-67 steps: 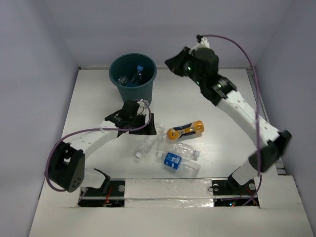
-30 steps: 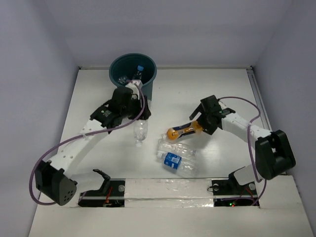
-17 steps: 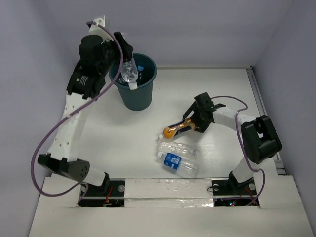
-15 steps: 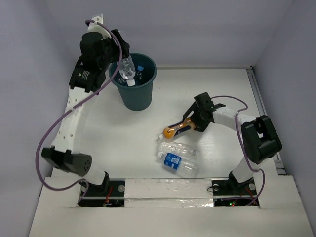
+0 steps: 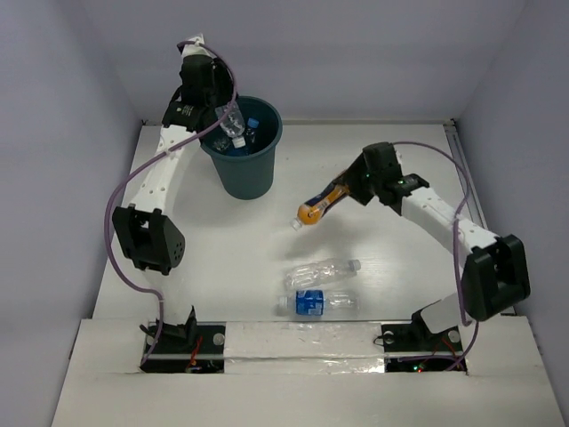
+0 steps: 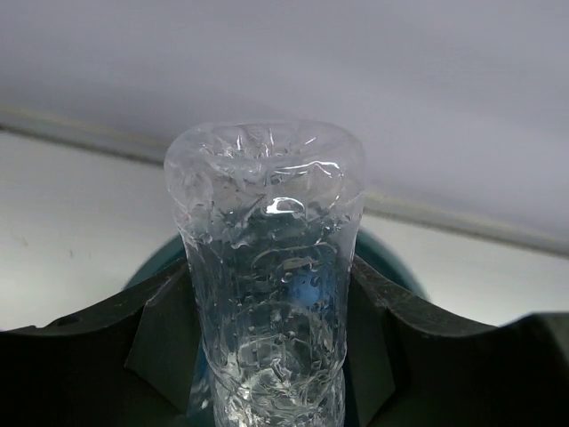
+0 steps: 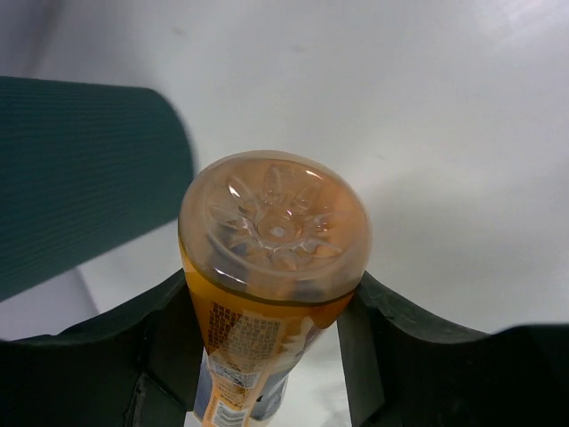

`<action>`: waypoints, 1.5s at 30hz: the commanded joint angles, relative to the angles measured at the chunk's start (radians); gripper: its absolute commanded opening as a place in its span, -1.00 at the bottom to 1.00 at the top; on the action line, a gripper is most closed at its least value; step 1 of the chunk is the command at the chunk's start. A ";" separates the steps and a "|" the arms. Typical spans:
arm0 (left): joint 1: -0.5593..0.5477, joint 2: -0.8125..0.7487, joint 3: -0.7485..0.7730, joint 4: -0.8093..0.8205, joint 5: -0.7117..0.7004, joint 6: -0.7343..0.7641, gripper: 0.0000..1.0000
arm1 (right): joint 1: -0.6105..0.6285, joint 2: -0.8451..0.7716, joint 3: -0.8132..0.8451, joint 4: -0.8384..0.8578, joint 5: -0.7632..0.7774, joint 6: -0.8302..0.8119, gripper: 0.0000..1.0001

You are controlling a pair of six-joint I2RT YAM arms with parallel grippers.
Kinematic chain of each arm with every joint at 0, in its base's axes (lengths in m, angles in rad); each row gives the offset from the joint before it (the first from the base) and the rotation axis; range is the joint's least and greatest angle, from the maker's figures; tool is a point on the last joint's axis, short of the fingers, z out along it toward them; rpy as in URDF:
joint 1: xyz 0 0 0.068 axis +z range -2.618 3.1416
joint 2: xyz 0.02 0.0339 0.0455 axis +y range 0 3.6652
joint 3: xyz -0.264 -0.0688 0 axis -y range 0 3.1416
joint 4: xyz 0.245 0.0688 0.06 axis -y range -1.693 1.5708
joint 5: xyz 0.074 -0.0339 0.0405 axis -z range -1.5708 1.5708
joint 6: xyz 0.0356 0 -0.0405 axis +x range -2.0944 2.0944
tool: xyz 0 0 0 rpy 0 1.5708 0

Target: Put the plastic bottles in the bin

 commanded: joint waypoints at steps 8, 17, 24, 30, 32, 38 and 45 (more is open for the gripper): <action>-0.003 -0.081 -0.035 0.216 -0.015 0.020 0.39 | 0.001 -0.063 0.429 -0.060 0.091 -0.170 -0.11; -0.003 -0.291 -0.181 0.202 0.057 0.033 0.83 | 0.107 0.276 1.068 -0.171 0.218 -0.252 -0.10; -0.003 -0.629 -0.463 0.148 0.239 -0.070 0.34 | 0.170 0.548 1.391 -0.139 0.268 -0.299 -0.09; -0.068 -0.901 -0.847 0.058 0.336 -0.173 -0.28 | 0.226 0.703 1.490 -0.028 0.260 -0.384 0.00; -0.122 -0.951 -0.934 0.009 0.319 -0.175 -0.29 | 0.252 0.726 1.500 -0.008 0.236 -0.390 0.30; -0.298 -0.975 -1.055 -0.036 0.307 -0.155 0.05 | 0.262 0.679 1.451 0.025 0.208 -0.348 0.98; -0.504 -0.857 -1.039 0.013 0.302 -0.064 0.28 | 0.251 0.352 1.102 0.053 0.245 -0.417 0.95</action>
